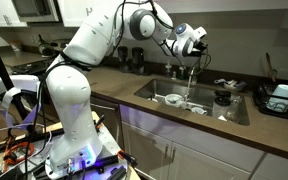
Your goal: Turn off the faucet of the sink.
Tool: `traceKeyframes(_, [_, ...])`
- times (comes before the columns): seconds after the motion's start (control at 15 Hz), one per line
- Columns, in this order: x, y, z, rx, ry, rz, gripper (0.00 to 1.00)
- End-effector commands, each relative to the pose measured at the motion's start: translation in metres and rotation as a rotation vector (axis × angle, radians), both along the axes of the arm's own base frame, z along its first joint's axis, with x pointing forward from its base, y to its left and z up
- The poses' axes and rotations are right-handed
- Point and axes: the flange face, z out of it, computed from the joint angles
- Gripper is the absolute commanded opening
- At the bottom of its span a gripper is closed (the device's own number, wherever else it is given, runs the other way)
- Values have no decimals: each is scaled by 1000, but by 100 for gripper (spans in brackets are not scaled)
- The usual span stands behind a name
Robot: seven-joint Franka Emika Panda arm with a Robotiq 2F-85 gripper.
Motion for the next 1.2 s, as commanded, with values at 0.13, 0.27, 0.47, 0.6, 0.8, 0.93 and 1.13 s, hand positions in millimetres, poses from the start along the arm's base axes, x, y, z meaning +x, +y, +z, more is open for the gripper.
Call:
traceKeyframes(0.13, [8, 0, -5, 13, -15, 9, 3])
traceKeyframes(0.27, [10, 0, -8, 9, -16, 6, 3])
traceKeyframes(0.47, [14, -1, -15, 8, -11, 5, 3])
traceKeyframes(0.6, [16, -1, -18, 10, -8, 9, 3])
traceKeyframes(0.8, [18, 1, -22, 5, 5, 21, 4])
traceKeyframes(0.93, [17, 2, -24, -12, 24, 30, 3])
traceKeyframes(1.13, [16, 0, -24, -40, 57, 32, 3])
